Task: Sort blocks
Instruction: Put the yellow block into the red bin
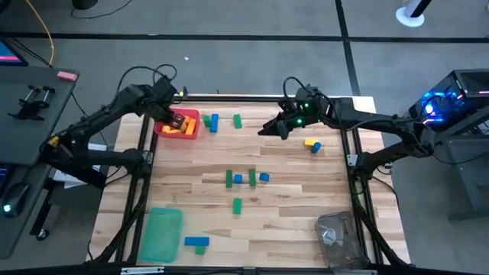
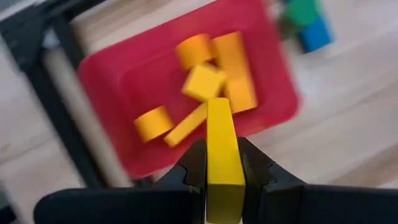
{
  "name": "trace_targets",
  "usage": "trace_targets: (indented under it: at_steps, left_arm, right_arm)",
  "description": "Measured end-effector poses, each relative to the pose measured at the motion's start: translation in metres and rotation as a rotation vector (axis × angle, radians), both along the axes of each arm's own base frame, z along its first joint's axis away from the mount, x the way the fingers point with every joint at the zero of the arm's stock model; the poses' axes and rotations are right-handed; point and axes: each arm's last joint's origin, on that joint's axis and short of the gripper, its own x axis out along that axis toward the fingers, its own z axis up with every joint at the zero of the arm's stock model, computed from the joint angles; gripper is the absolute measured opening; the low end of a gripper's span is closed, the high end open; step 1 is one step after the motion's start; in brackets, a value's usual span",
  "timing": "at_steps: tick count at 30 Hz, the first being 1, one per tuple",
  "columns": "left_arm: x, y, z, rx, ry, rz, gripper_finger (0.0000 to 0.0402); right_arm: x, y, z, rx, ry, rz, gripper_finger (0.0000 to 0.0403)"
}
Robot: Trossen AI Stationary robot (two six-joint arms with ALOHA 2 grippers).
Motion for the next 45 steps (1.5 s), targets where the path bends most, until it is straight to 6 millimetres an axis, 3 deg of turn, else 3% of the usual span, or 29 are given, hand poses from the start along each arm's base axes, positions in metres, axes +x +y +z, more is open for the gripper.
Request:
trace_targets:
  at_steps: [8, 18, 21, 24, 30, 35, 41, 45]
  left_arm:
    - [-0.007, 0.01, -0.004, 0.022, 0.075, 0.101, 0.0034]
    - [-0.003, 0.017, -0.011, 0.019, 0.136, 0.093, 0.0151]
    - [0.0, 0.018, -0.01, 0.018, 0.071, 0.088, 0.0169]
    - [0.009, 0.022, -0.003, 0.016, -0.123, 0.087, 0.018]
    - [0.053, 0.024, 0.024, 0.097, -0.653, -0.052, 0.0186]
    - [0.104, 0.006, 0.04, 0.202, -0.911, -0.247, 0.0186]
    - [0.16, -0.012, 0.013, 0.137, -0.947, -0.324, 0.0186]
    - [0.187, -0.023, -0.01, 0.063, -0.953, -0.344, 0.0186]
  right_arm:
    - [0.002, 0.008, -0.003, -0.01, 0.029, 0.012, 0.0167]
    - [0.002, 0.009, -0.003, 0.004, 0.03, 0.016, 0.0167]
    - [0.002, 0.009, -0.002, 0.01, 0.027, 0.032, 0.0167]
    - [0.002, 0.01, 0.002, 0.021, 0.012, 0.065, 0.0167]
    - [-0.008, 0.016, 0.017, 0.06, 0.029, 0.13, 0.0167]
    - [-0.038, 0.029, 0.01, 0.038, 0.311, -0.039, 0.0167]
    - [-0.074, 0.04, -0.008, -0.039, 0.672, -0.21, 0.0167]
    - [-0.086, 0.029, -0.031, 0.021, 0.791, -0.265, 0.0167]
